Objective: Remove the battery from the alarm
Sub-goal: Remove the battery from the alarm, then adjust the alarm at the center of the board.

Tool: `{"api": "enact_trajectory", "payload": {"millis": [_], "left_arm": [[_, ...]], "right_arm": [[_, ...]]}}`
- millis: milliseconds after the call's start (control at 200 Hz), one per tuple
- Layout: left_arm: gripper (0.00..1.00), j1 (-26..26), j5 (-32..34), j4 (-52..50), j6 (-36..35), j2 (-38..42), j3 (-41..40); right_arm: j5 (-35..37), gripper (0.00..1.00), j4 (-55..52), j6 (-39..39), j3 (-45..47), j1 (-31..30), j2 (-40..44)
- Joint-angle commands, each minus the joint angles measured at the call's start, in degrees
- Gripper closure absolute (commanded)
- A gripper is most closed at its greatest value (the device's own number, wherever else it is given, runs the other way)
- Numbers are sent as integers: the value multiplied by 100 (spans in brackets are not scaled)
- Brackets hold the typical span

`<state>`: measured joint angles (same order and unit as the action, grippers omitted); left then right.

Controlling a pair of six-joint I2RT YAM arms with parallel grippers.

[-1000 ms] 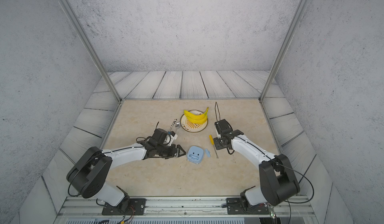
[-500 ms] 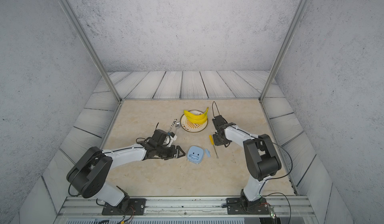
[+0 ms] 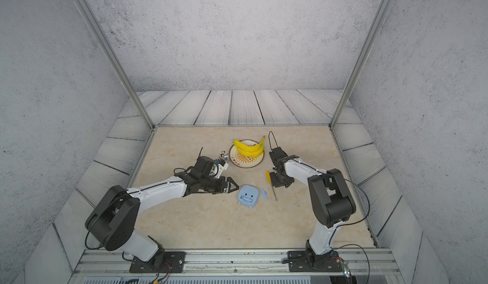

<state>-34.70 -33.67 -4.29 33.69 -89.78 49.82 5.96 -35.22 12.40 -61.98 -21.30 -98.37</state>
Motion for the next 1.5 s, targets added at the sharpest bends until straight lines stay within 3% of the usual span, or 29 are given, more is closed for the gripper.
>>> {"api": "enact_trajectory", "payload": {"millis": [0, 260, 460, 801, 1216, 1491], "left_arm": [[22, 42, -141, -137, -290, -254, 325], [25, 32, -700, 28, -670, -1197, 1255], [28, -58, -1138, -169, -1039, -2055, 2144], [31, -326, -1491, -491, -1260, -2991, 2974], [32, -175, -1379, -505, -1226, -2400, 2076], [32, -29, -1188, -264, -1074, -1483, 943]], "right_arm": [[-119, 65, -292, 16, 18, 9, 617], [-1673, 57, 470, 365, 1237, -310, 2271], [-1229, 52, 1590, 938, 2226, -1565, 2793], [-561, 44, 2988, 840, 2703, -2590, 1942], [385, 44, 2735, 950, 2654, -2634, 1922], [121, 43, 2685, 647, 2243, -2376, 1645]]}}
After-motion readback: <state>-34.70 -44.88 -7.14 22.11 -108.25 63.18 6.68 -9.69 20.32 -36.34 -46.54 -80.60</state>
